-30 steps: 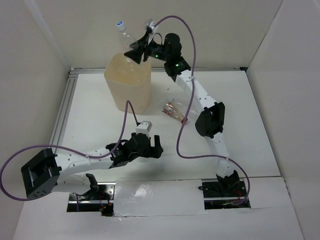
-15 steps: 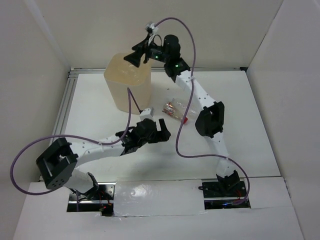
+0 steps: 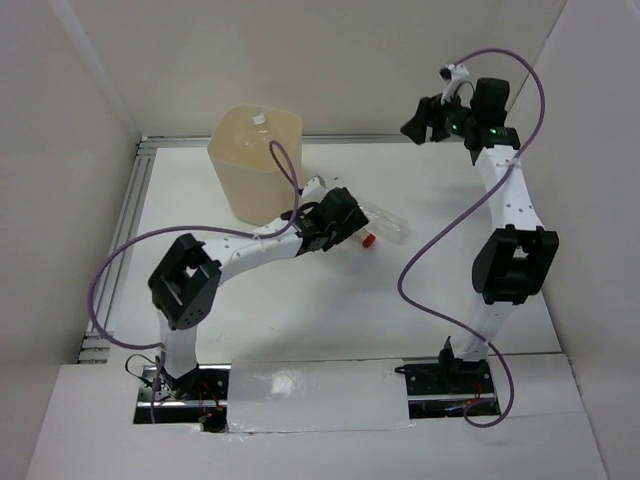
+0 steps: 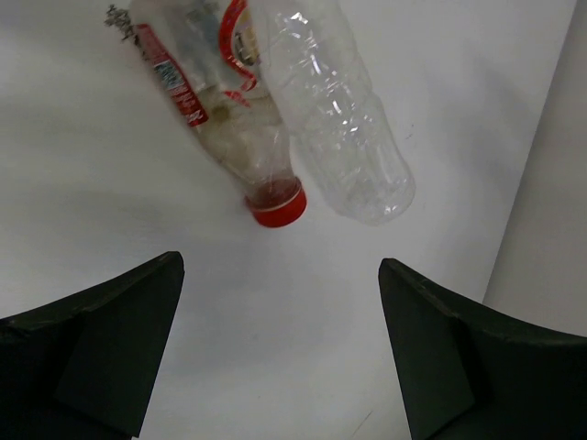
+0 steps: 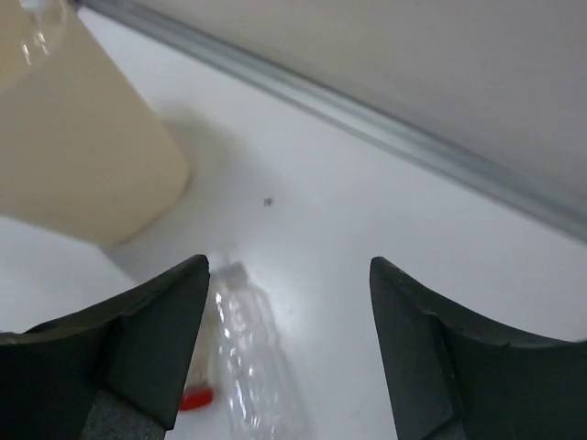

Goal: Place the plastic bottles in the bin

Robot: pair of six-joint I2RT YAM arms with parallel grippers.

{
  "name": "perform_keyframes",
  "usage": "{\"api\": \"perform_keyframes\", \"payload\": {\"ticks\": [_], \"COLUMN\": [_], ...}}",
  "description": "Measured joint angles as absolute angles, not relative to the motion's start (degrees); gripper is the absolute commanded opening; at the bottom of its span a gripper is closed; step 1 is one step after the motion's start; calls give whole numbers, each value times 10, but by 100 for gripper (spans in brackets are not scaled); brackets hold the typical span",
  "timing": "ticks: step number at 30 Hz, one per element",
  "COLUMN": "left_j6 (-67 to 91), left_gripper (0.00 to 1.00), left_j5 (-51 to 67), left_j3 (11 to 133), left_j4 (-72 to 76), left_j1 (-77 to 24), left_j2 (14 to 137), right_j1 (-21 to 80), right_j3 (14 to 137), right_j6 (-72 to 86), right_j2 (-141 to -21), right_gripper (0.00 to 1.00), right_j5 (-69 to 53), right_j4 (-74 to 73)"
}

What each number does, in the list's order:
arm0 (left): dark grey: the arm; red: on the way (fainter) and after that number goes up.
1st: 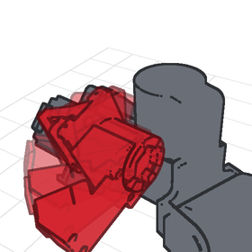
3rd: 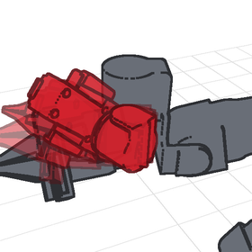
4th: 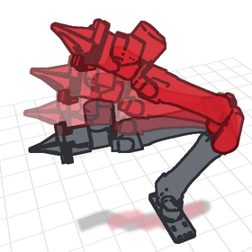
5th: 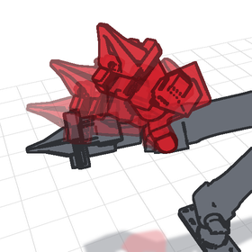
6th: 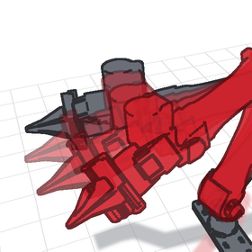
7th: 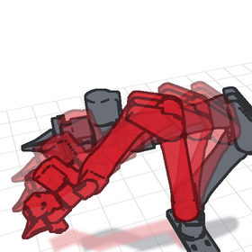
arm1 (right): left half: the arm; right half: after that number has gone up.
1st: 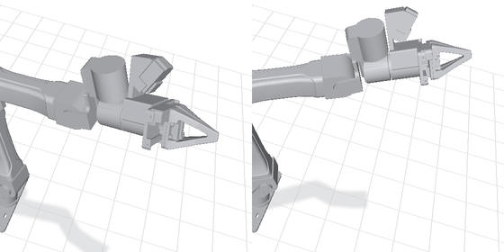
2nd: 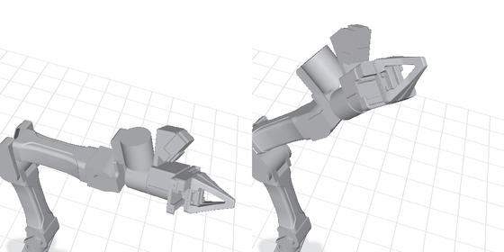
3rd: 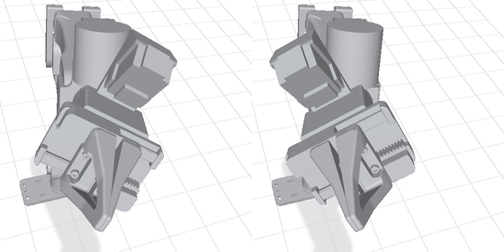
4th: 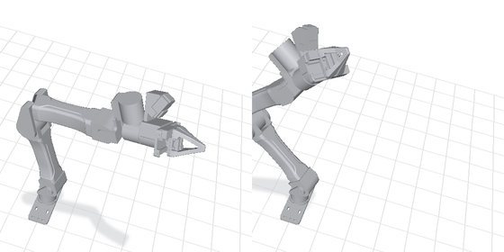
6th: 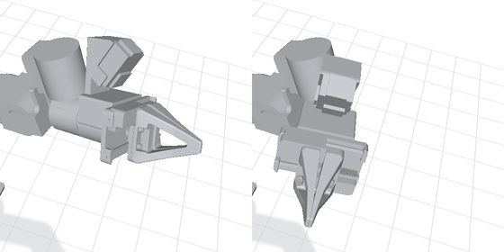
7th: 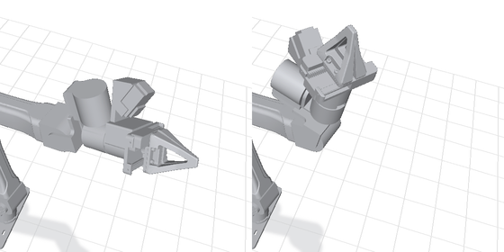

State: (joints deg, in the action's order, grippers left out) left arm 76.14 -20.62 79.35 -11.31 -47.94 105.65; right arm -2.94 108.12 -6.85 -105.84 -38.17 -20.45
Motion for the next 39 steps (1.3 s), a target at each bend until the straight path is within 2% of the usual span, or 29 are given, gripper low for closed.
{"api": "perform_keyframes", "payload": {"ticks": [4,10,20,28,35,37,39], "left_j6": [793,799,797,791,777,773,767], "left_gripper": [100,100,100,97,97,97,97], "left_j5": [-242,-272,-288,-281,-264,-264,-265], "left_j3": [900,973,993,988,916,905,900], "left_j4": [-180,-258,-302,-270,-209,-199,-187], "left_j1": [-477,-463,-441,-437,-448,-454,-457], "left_j2": [1129,1199,1264,1268,1208,1185,1164], "right_j1": [-74,-128,-153,-142,-73,-48,-25], "right_j3": [951,830,795,746,749,759,772], "right_j6": [-123,-172,-201,-253,-307,-301,-287], "right_j2": [-1019,-979,-933,-930,-943,-962,-987], "right_gripper": [80,80,80,80,80,84,84], "right_j5": [-418,-454,-511,-515,-503,-486,-463], "right_j4": [-259,-308,-313,-331,-356,-354,-345]}}
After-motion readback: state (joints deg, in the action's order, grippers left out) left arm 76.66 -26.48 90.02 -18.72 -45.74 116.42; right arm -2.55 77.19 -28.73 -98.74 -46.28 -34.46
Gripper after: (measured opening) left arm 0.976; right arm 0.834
